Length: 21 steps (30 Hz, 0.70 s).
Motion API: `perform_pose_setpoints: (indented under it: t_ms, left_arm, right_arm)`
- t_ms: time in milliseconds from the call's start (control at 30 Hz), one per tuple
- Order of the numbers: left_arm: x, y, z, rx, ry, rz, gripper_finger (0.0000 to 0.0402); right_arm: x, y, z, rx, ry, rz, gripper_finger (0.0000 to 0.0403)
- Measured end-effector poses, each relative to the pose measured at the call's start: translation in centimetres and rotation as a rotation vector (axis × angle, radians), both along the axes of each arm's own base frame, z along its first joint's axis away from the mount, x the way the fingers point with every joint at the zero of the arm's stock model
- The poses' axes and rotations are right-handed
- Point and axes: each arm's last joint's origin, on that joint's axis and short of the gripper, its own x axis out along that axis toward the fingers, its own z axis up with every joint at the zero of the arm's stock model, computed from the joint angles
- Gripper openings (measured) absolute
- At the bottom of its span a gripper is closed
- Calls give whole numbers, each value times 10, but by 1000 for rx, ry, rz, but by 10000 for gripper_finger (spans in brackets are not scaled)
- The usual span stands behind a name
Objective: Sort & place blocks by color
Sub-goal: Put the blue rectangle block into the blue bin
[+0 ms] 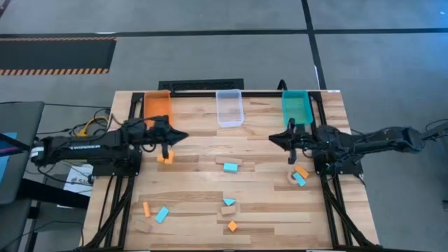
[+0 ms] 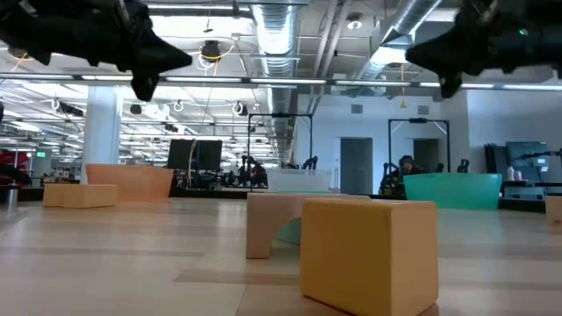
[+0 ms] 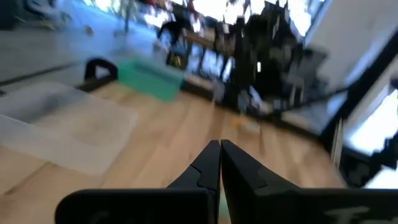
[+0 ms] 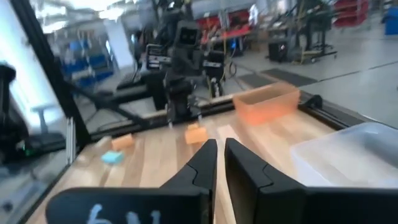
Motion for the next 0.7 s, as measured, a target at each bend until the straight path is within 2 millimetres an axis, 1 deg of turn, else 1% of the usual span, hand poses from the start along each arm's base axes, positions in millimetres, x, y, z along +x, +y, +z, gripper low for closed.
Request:
perform_pose_setpoints:
  t_ms: [100,267,333,433,533,633,700]
  left_arm:
    - [11,3,-1,57,77,-19,0]
    - [23,6,-8,121,158,-31,0]
    - [25,6,-11,141,184,-35,0]
    - [27,8,-16,173,221,-6,3]
    - [28,10,-19,201,252,31,16]
    - [28,10,-21,222,275,33,40]
    - [27,10,-22,230,287,32,59]
  right_arm:
    - [20,5,5,-42,70,35,60]
    - [52,14,2,-50,188,77,61]
    - [64,17,-5,-52,244,90,61]
    - [81,23,-21,-58,340,113,61]
    - [98,30,-34,-65,418,139,64]
    - [117,38,-43,-72,468,162,82]
    - [131,43,-50,-76,498,174,104]
